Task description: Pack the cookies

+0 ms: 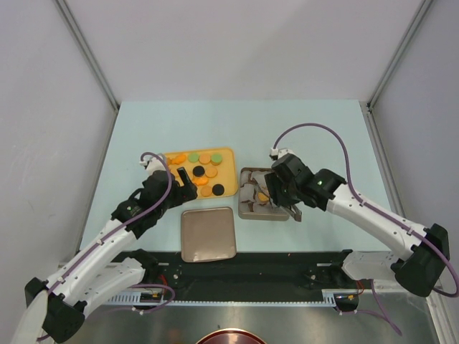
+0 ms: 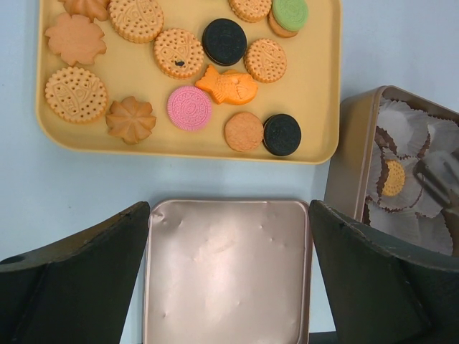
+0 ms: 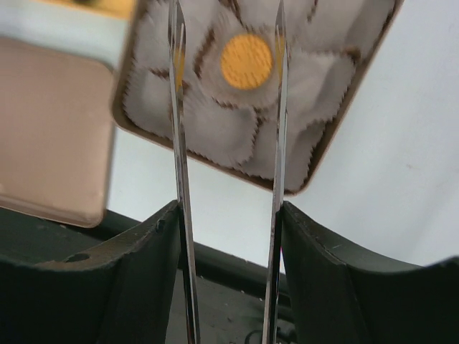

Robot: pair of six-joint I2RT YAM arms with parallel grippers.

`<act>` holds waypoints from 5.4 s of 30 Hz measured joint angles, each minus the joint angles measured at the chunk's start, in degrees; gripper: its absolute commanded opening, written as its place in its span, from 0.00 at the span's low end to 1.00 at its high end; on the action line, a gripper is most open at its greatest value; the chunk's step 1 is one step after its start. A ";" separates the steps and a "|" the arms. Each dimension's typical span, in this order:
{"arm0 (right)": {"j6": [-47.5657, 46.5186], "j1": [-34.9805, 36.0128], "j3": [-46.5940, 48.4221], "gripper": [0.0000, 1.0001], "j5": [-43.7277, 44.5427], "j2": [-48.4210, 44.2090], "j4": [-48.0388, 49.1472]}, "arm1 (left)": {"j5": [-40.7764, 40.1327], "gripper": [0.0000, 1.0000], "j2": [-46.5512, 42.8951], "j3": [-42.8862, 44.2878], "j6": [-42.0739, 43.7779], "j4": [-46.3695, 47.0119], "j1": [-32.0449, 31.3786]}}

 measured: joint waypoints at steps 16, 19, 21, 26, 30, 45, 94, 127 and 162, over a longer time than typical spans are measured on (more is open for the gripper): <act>-7.06 6.14 27.34 0.57 -3.52 27.91 3.61 | -0.07 0.98 -2.64 -0.09 -0.46 -0.79 0.00; -8.39 5.86 30.10 0.56 -4.44 32.76 3.39 | -0.13 0.98 -3.76 -0.09 -0.50 -1.51 0.00; -8.98 5.53 31.52 0.56 -4.98 34.84 3.28 | -0.20 0.98 -4.35 -0.09 -0.52 -1.86 0.00; -9.92 4.02 34.45 0.56 -5.86 37.90 3.34 | -0.81 0.98 -4.85 -0.09 -0.52 -2.08 0.00; -10.12 2.27 36.83 0.56 -5.99 39.87 3.50 | -1.29 0.98 -4.79 -0.09 -0.52 -2.34 0.00; -10.54 -2.75 46.53 0.57 -7.41 50.31 3.39 | -1.68 0.98 -4.15 -0.09 -0.50 -2.49 0.00; -9.27 -5.84 18.78 0.39 -0.85 11.72 -1.22 | -0.22 0.97 -2.47 -1.05 -1.64 -1.44 0.00; -6.95 -8.57 5.29 0.42 -2.71 9.22 3.56 | 3.37 0.96 2.05 -1.29 -2.73 1.05 0.00; -6.60 -8.55 5.14 0.59 -4.04 9.57 4.37 | 3.39 0.97 1.90 -1.95 -2.75 1.07 0.00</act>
